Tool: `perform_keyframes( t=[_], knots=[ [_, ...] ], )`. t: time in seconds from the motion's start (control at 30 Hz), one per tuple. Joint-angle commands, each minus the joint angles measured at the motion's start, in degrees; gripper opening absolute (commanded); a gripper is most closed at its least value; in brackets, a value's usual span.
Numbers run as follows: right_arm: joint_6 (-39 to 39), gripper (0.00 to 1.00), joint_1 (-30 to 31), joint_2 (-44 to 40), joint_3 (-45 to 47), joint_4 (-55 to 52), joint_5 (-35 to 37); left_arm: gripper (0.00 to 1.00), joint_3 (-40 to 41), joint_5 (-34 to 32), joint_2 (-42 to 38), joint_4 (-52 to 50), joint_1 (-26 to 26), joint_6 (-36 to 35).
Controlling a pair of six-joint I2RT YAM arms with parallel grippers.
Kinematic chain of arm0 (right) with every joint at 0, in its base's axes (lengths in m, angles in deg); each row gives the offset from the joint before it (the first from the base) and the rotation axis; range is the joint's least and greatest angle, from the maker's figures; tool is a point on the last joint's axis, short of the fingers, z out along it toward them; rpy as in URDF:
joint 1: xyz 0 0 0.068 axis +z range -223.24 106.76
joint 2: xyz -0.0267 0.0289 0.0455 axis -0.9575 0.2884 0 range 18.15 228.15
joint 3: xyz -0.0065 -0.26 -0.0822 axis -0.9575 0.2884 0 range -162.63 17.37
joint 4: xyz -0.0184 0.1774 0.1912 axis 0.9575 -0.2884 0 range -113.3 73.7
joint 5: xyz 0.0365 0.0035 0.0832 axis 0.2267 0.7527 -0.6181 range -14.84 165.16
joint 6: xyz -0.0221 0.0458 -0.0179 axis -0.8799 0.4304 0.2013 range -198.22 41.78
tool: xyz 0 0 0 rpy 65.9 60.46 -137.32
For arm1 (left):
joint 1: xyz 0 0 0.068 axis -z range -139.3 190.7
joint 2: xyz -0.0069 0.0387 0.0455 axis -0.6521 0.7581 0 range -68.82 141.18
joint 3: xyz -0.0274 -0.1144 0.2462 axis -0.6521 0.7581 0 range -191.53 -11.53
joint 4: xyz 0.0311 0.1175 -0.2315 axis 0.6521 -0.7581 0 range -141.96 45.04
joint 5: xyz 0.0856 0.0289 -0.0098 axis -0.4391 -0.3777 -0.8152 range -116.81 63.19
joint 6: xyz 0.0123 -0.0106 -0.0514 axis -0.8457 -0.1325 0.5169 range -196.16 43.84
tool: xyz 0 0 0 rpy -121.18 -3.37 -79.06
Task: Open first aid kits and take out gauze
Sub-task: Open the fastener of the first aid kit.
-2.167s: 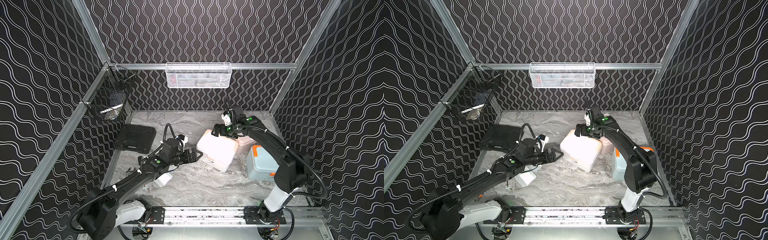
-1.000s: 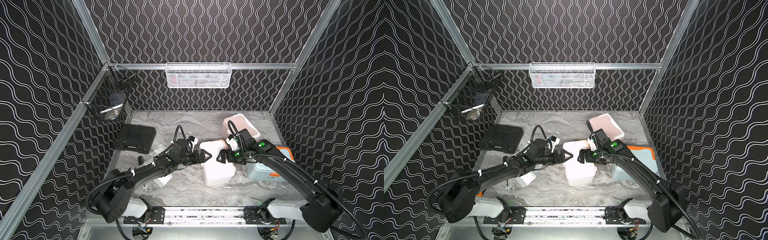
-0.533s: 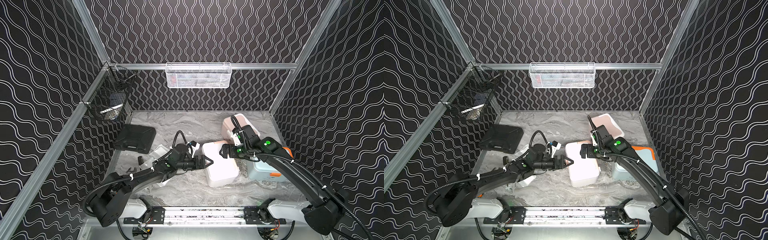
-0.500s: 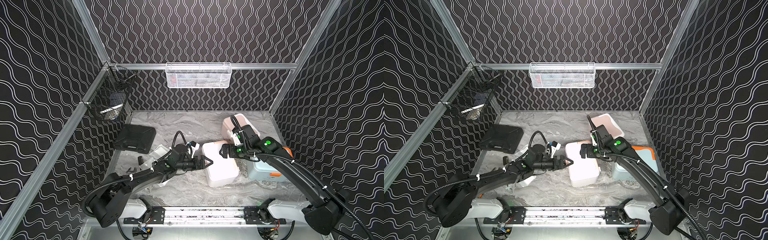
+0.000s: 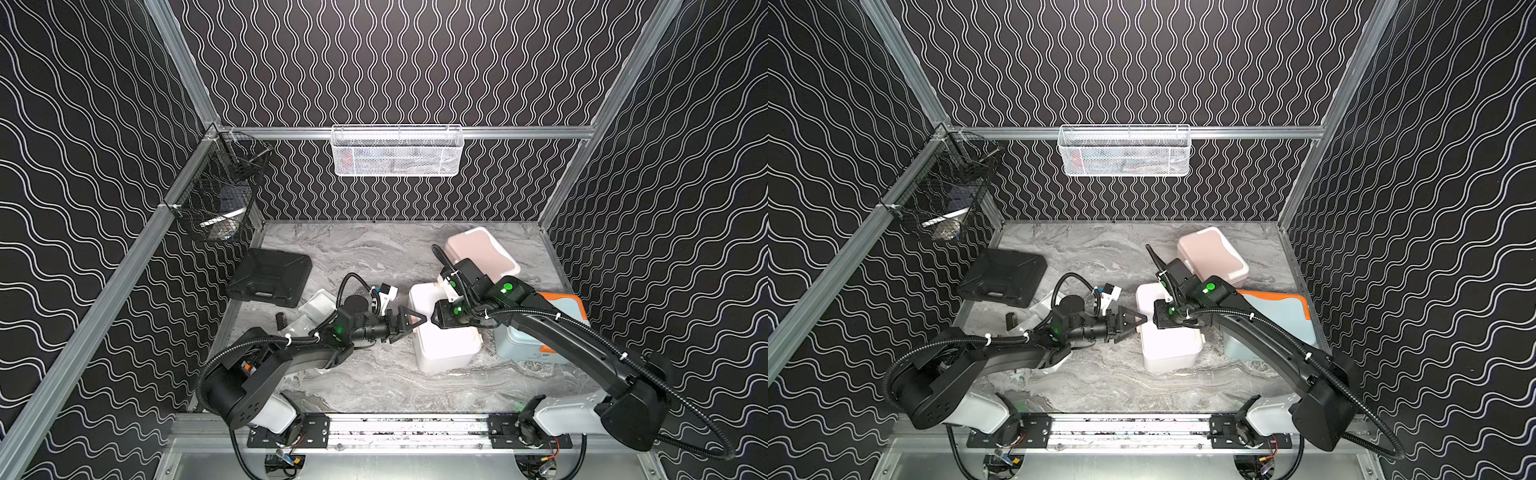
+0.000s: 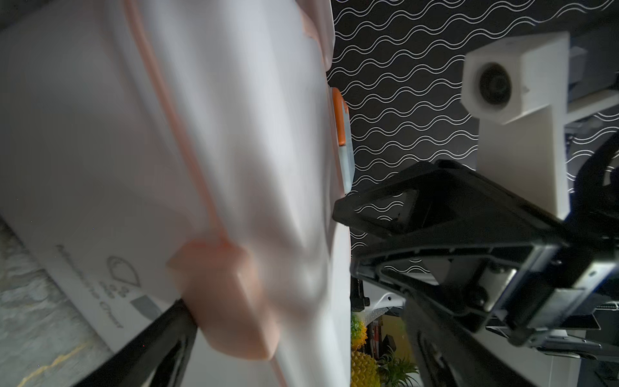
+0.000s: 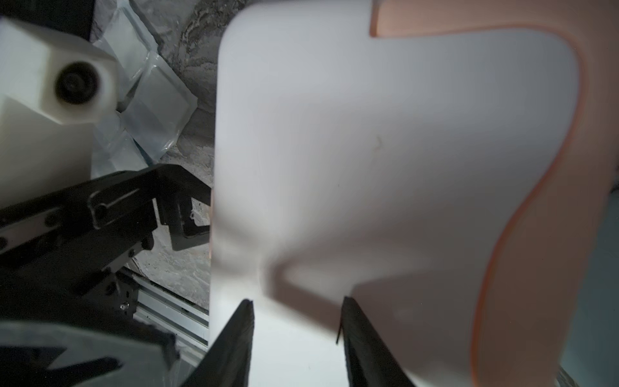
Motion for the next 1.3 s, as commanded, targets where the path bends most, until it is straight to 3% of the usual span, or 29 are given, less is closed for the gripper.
perform_keyframes(
  t=[0.0, 0.33, 0.6, 0.77, 0.93, 1.1, 1.27],
  knots=[
    [1.7, 0.45, 0.1, 1.3, 2.1, -1.7, 0.6, 0.98, -0.1, 1.9, -0.6, 9.8, -0.1, 2.6],
    [3.1, 0.47, 0.1, 3.4, 6.3, -1.7, 2.7, 0.98, 2.7, 1.8, -3.6, 15.9, -0.8, 7.4],
    [3.3, 0.47, 0.1, 3.7, 6.4, -1.3, 2.7, 0.98, 5.4, 0.4, -8.7, 11.2, -2.3, 6.2],
    [3.3, 0.49, 0.1, 2.9, 4.4, -2.0, 2.7, 0.98, 4.9, -2.5, -14.8, -5.3, -2.9, 0.3],
    [3.5, 0.56, 0.2, -1.0, 1.2, -0.9, 1.9, 0.99, -1.5, -9.2, -21.0, -35.5, -2.9, -13.2],
    [4.6, 0.65, 0.1, -5.1, 0.7, -0.3, 6.2, 0.98, -7.8, -12.8, -19.4, -49.8, -2.1, -20.9],
    [4.9, 0.70, 0.1, -6.2, 2.2, -0.6, 10.4, 0.99, -14.5, -19.9, -16.4, -59.9, 2.0, -27.1]
  ],
)
